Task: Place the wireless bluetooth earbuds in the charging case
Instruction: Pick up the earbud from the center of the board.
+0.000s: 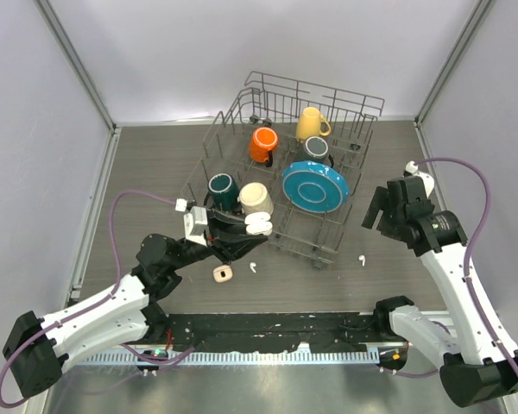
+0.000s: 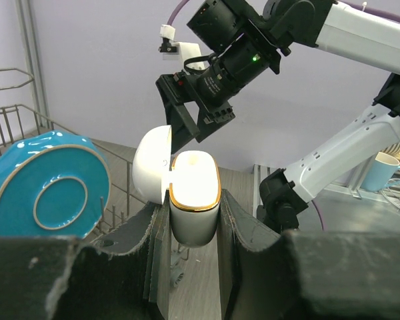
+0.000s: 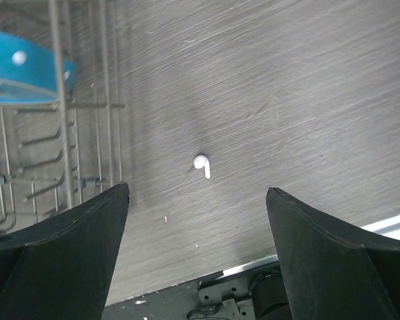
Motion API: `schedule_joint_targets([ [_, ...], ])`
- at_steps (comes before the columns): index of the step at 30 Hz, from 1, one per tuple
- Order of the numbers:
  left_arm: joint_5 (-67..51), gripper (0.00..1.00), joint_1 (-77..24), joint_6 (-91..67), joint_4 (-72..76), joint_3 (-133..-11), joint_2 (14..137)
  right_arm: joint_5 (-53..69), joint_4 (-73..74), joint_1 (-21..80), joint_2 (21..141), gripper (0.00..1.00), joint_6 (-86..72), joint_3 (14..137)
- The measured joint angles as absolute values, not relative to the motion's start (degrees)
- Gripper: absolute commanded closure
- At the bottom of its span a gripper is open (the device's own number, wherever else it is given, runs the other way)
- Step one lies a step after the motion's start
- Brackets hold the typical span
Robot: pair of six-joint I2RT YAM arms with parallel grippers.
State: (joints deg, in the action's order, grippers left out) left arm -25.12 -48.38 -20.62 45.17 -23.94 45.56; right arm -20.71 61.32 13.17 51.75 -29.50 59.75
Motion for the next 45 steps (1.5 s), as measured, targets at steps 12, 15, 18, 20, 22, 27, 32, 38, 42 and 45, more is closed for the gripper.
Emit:
schedule_joint_targets([
  [12,-26.98,1.0,-48.38,-19.94,45.12,-24.08,45.65,-11.97,61.06,12.16,51.22,0.16,-23.62,53.74],
  [15,-27.57,1.0,-48.38,-19.18,45.12,-24.23,45.63,-11.94,61.73,12.14,51.55,0.21,-23.81,53.78],
  [18,-28.03,1.0,-48.38,-18.81,45.06,-24.23,45.45,-11.09,62.26,11.75,54.78,0.26,-25.23,53.8],
  [20,-28.21,1.0,-48.38,-18.5,44.73,-24.23,44.99,-10.48,61.84,11.51,57.71,0.29,-26.92,53.36],
  [22,-28.23,1.0,-48.38,-17.87,44.25,-24.23,44.34,-10.85,61.87,11.38,60.14,0.31,-28.56,52.69],
  [27,-28.27,1.0,-48.38,-17.21,43.88,-24.23,43.27,-12.38,58.7,11.0,58.57,0.36,-35.38,49.47],
  [32,-28.51,1.0,-48.38,-17.08,43.83,-24.23,43.31,-12.12,54.92,11.0,58.26,0.37,-41.3,41.41],
  [38,-28.6,1.0,-48.38,-17.04,43.83,-24.23,43.31,-13.69,52.9,11.0,58.13,0.38,-44.4,41.01],
  [42,-28.6,1.0,-48.38,-17.04,43.88,-24.23,43.38,-14.06,50.39,11.0,58.57,0.39,-46.15,39.94],
  [45,-28.58,1.0,-48.38,-17.06,43.88,-24.23,43.44,-14.59,48.84,11.0,58.76,0.4,-47.4,37.5],
])
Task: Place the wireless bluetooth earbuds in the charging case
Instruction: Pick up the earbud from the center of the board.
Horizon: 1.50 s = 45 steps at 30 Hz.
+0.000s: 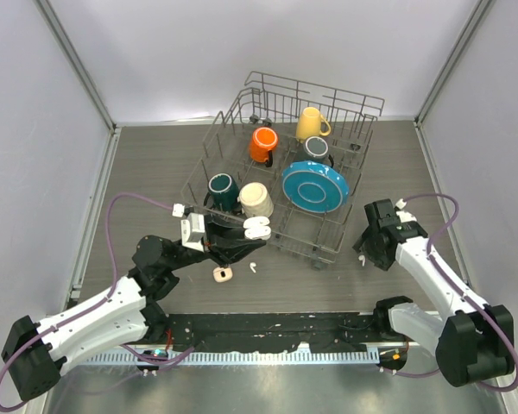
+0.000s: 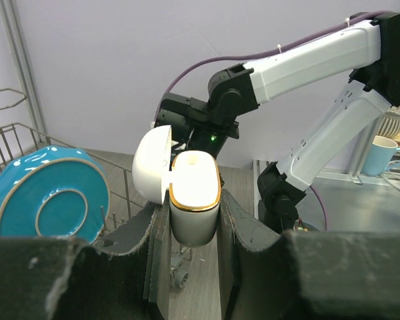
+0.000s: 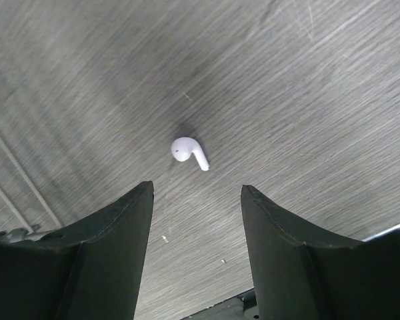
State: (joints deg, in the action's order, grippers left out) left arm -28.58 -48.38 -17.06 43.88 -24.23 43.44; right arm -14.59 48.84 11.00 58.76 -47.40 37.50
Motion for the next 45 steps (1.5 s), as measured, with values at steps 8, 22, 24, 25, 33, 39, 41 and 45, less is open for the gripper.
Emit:
schedule_joint_targets([
  [8,-28.58,1.0,-48.38,-17.08,43.86,-24.23,43.44,-15.84,45.82,11.0,58.89,0.4,-48.88,33.41],
  [22,-28.58,1.0,-48.38,-17.12,43.53,-24.23,43.44,-14.83,37.78,11.0,61.12,0.38,-48.14,30.33],
  [24,-28.58,1.0,-48.38,-17.12,43.24,-24.23,43.44,-14.61,36.71,11.0,61.14,0.38,-47.86,30.17],
  [25,-28.58,1.0,-48.38,-17.12,43.11,-24.23,43.42,-14.52,36.29,11.0,61.14,0.38,-47.75,30.15],
  [33,-28.58,1.0,-48.38,-17.3,42.48,-24.23,43.38,-13.23,33.8,11.0,62.22,0.38,-47.51,29.54],
  [39,-28.58,1.0,-48.38,-17.32,42.3,-24.23,43.31,-12.67,33.04,11.0,63.0,0.38,-47.53,28.97],
  [41,-28.58,1.0,-48.38,-17.32,42.28,-24.23,43.31,-12.51,32.67,11.0,63.05,0.38,-47.51,28.95],
  [45,-28.58,1.0,-48.38,-17.32,42.04,-24.23,43.31,-11.79,31.66,11.0,63.05,0.38,-47.51,28.75],
])
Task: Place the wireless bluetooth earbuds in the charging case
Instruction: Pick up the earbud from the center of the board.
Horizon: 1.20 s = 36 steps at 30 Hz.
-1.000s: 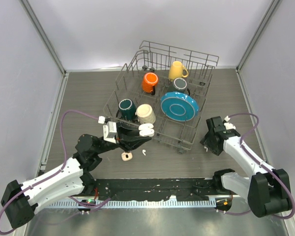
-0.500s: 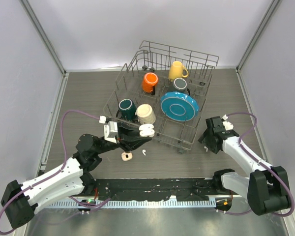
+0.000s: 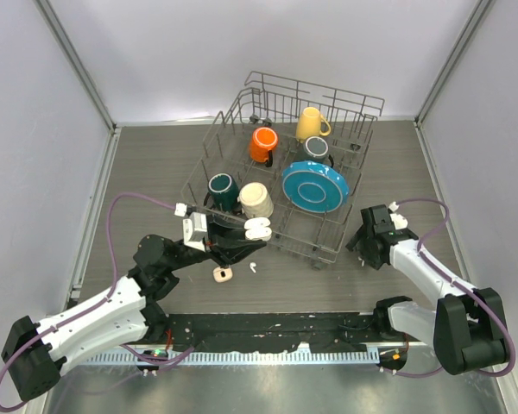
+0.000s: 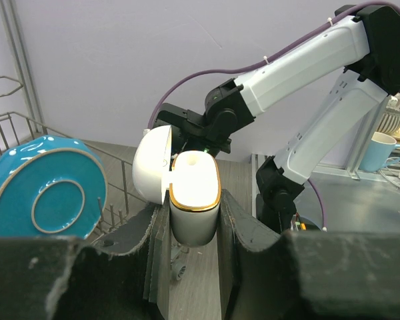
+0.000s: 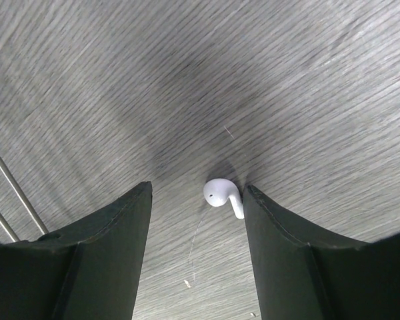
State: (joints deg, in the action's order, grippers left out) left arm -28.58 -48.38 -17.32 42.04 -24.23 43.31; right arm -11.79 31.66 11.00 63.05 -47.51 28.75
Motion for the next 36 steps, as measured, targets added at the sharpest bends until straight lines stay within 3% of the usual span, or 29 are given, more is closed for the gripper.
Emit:
schedule_joint_targets([
  [36,-28.51,1.0,-48.38,-17.32,41.71,-24.23,43.18,-7.33,30.02,10.76,62.96,0.43,-46.87,28.56],
])
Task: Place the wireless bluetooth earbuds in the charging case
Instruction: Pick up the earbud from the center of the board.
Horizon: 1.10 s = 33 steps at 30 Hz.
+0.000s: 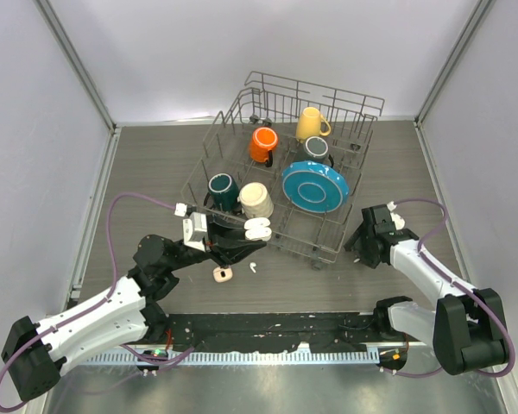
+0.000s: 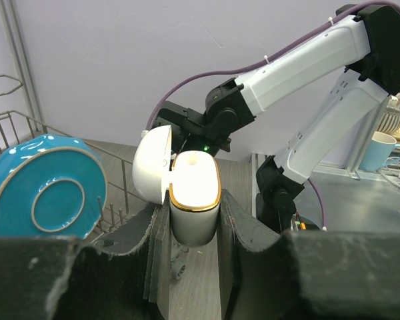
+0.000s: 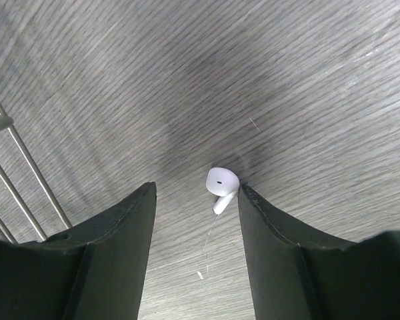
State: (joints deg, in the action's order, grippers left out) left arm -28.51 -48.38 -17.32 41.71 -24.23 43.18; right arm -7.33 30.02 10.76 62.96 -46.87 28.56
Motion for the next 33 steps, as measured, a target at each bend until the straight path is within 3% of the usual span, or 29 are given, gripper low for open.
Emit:
schedule_joint_targets([
  [33,-28.51,1.0,-48.38,-17.34,41.71,-24.23,44.14,-12.97,34.28,10.76,65.39,0.55,-46.89,30.28],
])
